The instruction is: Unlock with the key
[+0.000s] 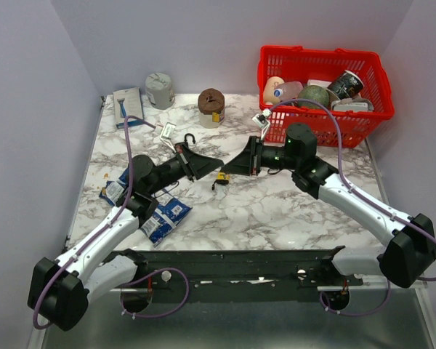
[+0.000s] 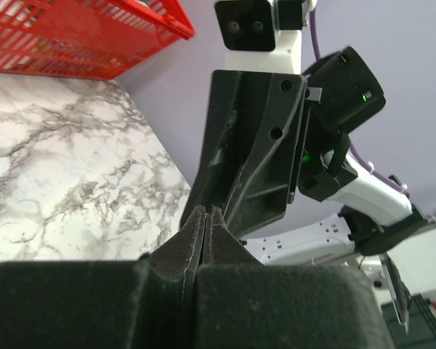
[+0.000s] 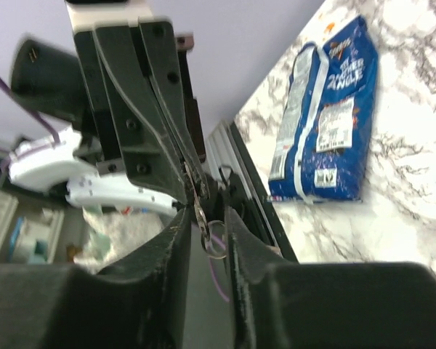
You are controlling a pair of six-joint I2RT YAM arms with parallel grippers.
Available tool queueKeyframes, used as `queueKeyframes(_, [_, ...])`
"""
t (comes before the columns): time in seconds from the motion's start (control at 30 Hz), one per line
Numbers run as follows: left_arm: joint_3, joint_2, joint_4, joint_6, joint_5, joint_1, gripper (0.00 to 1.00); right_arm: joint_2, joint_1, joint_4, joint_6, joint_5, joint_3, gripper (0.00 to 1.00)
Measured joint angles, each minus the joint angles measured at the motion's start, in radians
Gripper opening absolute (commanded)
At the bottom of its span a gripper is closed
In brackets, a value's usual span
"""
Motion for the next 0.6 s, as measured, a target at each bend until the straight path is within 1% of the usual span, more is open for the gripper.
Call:
queueKeyframes(0.17, [0.087, 0.056, -0.016, 0.034, 0.126, -0.001, 0.00, -0.002, 0.000, -0.093, -0.072, -0.080, 0.029, 0.44])
queueKeyframes(0.2, [0.095, 0.060, -0.018, 0.041, 0.145, -0.001, 0.00, -0.004, 0.000, -0.108, -0.082, -0.090, 0.032, 0.48])
queueKeyframes(0.27, [0.105, 0.068, -0.022, 0.045, 0.175, -0.001, 0.00, -0.010, 0.000, -0.129, -0.097, -0.101, 0.033, 0.53])
queueKeyframes(0.3, [0.108, 0.072, -0.022, 0.046, 0.188, -0.001, 0.00, -0.013, -0.001, -0.143, -0.106, -0.107, 0.033, 0.57])
queueKeyframes(0.4, [0.108, 0.080, -0.024, 0.048, 0.219, -0.001, 0.00, -0.019, -0.010, -0.171, -0.116, -0.113, 0.033, 0.63])
queueKeyframes(0.53, [0.108, 0.086, -0.030, 0.050, 0.248, -0.001, 0.00, -0.029, -0.030, -0.187, -0.127, -0.117, 0.033, 0.63])
queueKeyframes(0.57, [0.108, 0.086, -0.031, 0.052, 0.254, -0.001, 0.00, -0.031, -0.035, -0.193, -0.130, -0.117, 0.035, 0.62])
queueKeyframes(0.6, [0.108, 0.086, -0.032, 0.053, 0.258, -0.001, 0.00, -0.033, -0.037, -0.198, -0.133, -0.118, 0.037, 0.56])
